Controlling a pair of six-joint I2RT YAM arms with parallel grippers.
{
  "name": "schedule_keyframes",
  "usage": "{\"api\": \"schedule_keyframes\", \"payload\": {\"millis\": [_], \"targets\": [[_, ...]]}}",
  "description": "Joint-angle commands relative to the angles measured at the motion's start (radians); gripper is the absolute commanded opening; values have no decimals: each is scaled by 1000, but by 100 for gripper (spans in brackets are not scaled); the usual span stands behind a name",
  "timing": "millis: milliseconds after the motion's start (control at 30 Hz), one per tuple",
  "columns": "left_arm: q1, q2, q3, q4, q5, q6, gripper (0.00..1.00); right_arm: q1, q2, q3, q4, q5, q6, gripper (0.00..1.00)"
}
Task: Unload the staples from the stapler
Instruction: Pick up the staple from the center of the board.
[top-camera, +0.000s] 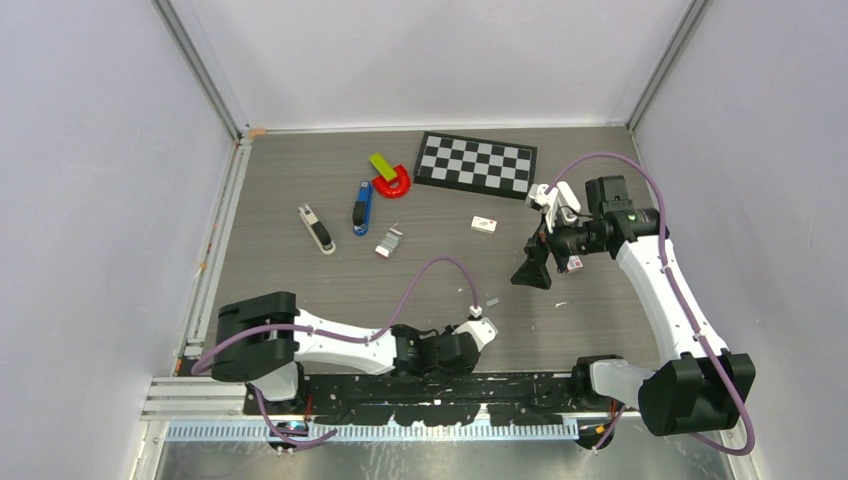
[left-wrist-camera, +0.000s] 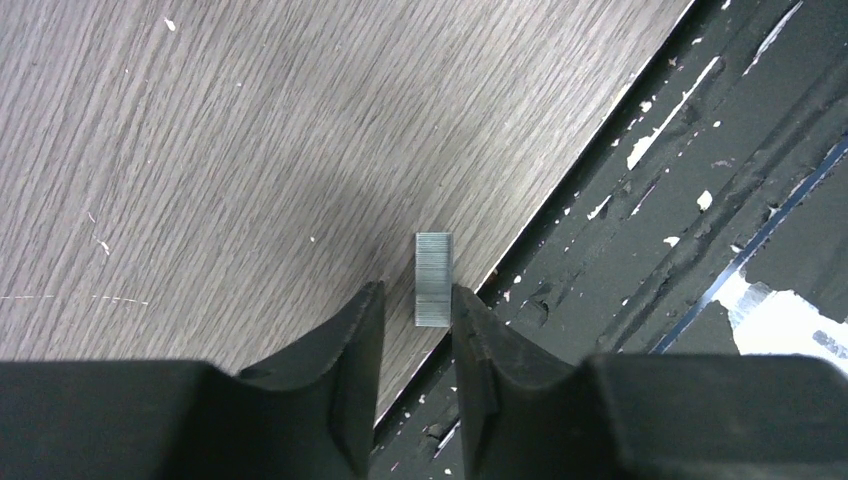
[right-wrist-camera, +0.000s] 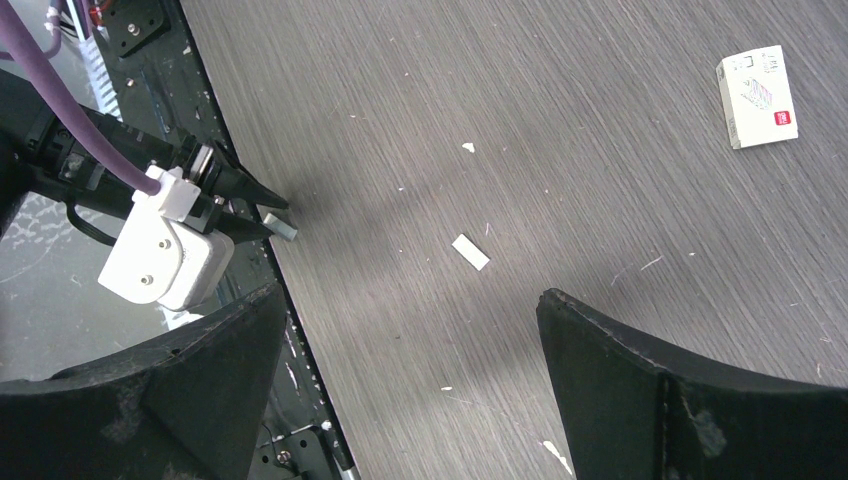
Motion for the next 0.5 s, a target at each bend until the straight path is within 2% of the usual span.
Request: {"api": "schedule_keyframes", "payload": {"millis": [0, 467], "targets": [[-6, 14, 33, 2, 5, -11, 28, -4, 4, 38, -1, -25, -15, 100], [-7, 39, 43, -14, -9, -13, 20, -2, 4, 41, -9, -31, -20, 100]]}}
